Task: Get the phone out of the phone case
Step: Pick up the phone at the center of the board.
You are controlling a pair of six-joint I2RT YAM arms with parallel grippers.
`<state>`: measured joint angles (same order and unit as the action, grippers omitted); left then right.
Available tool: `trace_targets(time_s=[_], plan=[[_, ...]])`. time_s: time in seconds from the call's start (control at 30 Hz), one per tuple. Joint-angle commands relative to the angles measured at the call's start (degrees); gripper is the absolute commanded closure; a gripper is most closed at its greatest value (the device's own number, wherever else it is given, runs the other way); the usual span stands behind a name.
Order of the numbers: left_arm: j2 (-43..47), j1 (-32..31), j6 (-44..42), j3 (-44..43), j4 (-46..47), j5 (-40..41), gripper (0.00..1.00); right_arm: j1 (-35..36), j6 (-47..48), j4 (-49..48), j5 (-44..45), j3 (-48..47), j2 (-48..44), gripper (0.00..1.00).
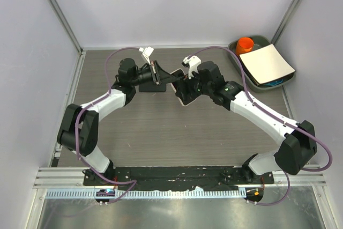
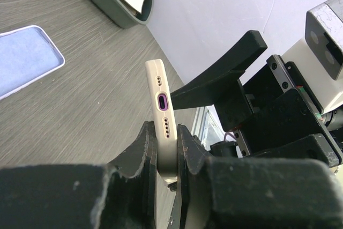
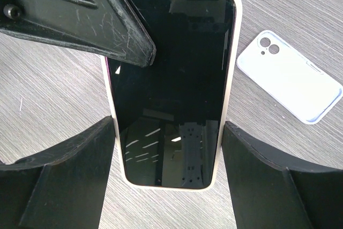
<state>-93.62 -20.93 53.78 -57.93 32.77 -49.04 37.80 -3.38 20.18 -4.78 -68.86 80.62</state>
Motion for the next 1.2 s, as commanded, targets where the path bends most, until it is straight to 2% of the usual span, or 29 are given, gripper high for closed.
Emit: trace_targets(time_s=[0.0, 0.17, 0.33, 0.6, 0.7, 0.73, 0.83, 0.97, 1.1, 1.17], plan=[[3.0, 0.2, -1.8, -0.5, 3.6, -3.3, 1.00, 0.3, 1.6, -5.1, -3.5, -3.6, -4.9, 0.56], [4.5, 0.3, -2.0, 0.2, 4.6, -5.1, 1.00, -0.2, 2.6, -3.3, -7.5, -4.5, -6.4, 0.31], [5.7, 0.2, -1.5, 0.8, 6.3, -6.4, 1.00, -2.9, 1.8, -2.2, -15.5, -5.1, -7.5, 0.19], [6.3, 0.4, 2.8, 1.4, 12.5, -10.1, 1.00, -6.6, 0.3, -1.7, -22.8, -5.5, -6.9, 0.16], [6.3, 0.4, 5.3, 1.9, 15.7, -13.0, 1.00, -12.7, -5.0, -4.9, -31.5, -5.7, -6.0, 0.16], [6.3, 0.3, 6.7, 2.3, 19.5, -13.5, 1.00, -14.6, -6.6, -7.8, -36.0, -5.3, -5.7, 0.17], [6.3, 0.2, 10.3, 2.9, 24.1, -15.7, 1.00, -18.7, -10.6, -11.6, -40.1, -4.5, -4.7, 0.16], [7.3, 0.2, 10.3, 3.4, 24.4, -16.1, 1.00, -19.3, -13.5, -17.7, -47.0, -1.9, -4.9, 0.18], [7.1, 0.1, 10.4, 3.8, 24.4, -16.2, 1.00, -19.3, -25.2, -31.1, -51.9, 2.5, -4.4, 0.24], [7.1, 0.0, 10.7, 3.9, 24.5, -16.1, 1.00, -19.3, -27.7, -35.9, -53.2, 3.4, -3.0, 0.28]])
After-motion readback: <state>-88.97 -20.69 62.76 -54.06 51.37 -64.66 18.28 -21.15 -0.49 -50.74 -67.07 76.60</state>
